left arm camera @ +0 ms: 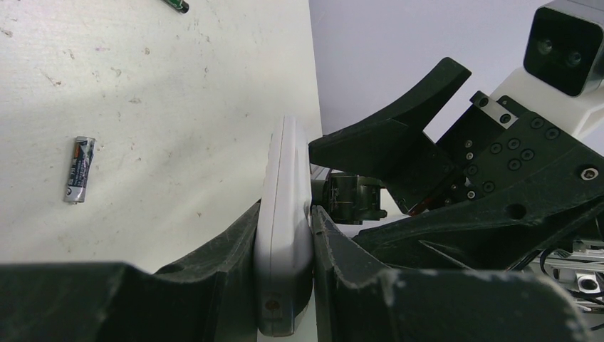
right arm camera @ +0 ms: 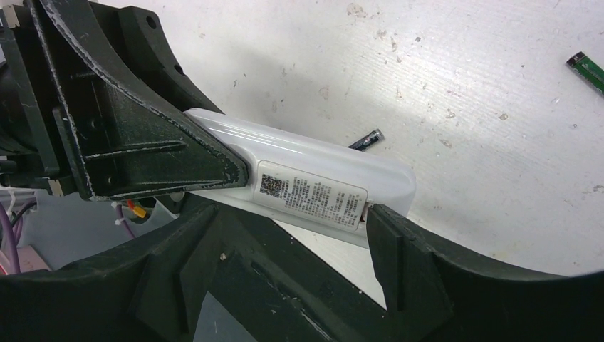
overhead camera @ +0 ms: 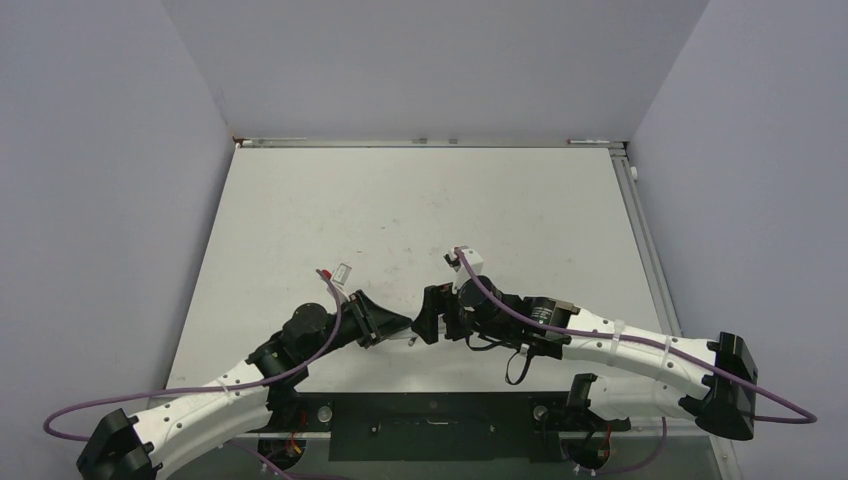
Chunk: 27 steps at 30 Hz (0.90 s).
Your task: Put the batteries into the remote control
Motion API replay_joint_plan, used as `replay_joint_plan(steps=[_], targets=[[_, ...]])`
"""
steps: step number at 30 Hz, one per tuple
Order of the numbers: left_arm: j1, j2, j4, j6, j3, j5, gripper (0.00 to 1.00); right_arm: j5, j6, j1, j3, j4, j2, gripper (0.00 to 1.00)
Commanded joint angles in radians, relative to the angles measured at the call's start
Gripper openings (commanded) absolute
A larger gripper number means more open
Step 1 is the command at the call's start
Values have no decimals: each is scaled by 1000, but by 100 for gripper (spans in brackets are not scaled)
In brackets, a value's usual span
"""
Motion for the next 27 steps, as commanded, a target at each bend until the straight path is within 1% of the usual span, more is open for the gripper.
replay_joint_plan(steps=[1,8,13,19,27], targets=[[0,0,120,-26,59,49,0,42,12,10,30,10,19,73],[0,2,131,-29,65,55,0,56,20,12,20,13,30,73],[0,5,159,-49,59,64,0,53,37,12,-7,48,31,73],[0,20,190,-70,59,83,0,15,58,10,-47,110,12,73],[-1,26,190,-77,59,82,0,-66,88,0,-105,215,-35,73]])
